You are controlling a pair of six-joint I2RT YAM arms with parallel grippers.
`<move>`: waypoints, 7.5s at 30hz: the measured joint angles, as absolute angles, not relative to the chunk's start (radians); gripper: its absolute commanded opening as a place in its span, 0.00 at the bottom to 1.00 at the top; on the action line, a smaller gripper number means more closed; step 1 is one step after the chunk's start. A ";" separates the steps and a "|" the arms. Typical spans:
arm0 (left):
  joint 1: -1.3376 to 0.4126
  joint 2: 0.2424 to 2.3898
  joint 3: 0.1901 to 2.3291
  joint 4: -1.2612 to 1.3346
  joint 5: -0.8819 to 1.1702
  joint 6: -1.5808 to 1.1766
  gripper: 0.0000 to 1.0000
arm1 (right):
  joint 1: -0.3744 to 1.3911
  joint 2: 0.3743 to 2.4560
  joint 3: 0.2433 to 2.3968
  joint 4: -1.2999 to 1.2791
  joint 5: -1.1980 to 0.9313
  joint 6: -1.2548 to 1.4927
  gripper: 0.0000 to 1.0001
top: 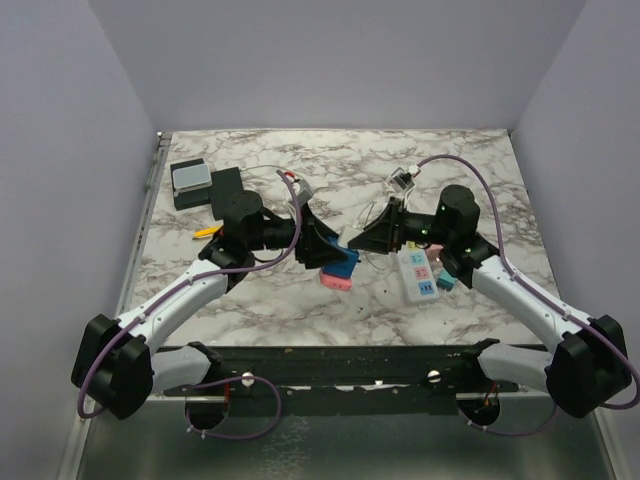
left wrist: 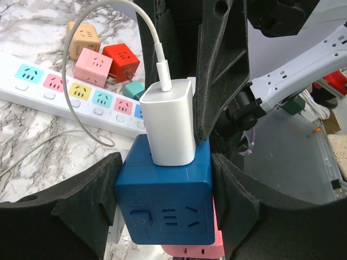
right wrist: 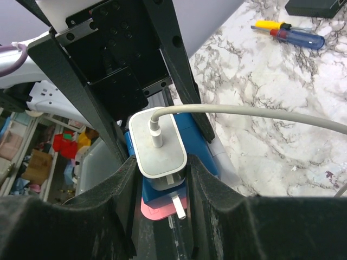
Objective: Pull the plug off the socket
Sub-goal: Remove the plug from the socket.
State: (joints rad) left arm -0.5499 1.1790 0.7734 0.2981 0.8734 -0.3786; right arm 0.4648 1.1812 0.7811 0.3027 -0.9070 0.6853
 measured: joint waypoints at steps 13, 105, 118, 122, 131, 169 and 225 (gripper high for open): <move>-0.559 1.202 0.786 0.306 0.879 -0.376 0.00 | 0.465 1.136 0.764 0.280 -0.905 0.613 0.00; -0.597 1.225 0.825 0.275 0.853 -0.332 0.00 | 0.438 1.057 0.792 0.120 -0.856 0.547 0.01; -0.598 1.276 0.842 0.272 0.857 -0.340 0.00 | 0.432 1.052 0.788 0.095 -0.830 0.484 0.01; -0.597 1.298 0.846 0.271 0.865 -0.349 0.00 | 0.432 1.051 0.788 0.065 -0.813 0.474 0.01; -0.597 1.306 0.855 0.270 0.875 -0.346 0.00 | 0.432 1.039 0.788 0.050 -0.784 0.490 0.01; -0.594 1.300 0.885 0.246 0.869 -0.288 0.00 | 0.393 1.056 0.793 0.123 -0.861 0.505 0.01; -0.558 1.229 0.744 0.080 0.456 -0.242 0.00 | 0.656 1.395 0.942 0.079 -0.310 0.769 0.78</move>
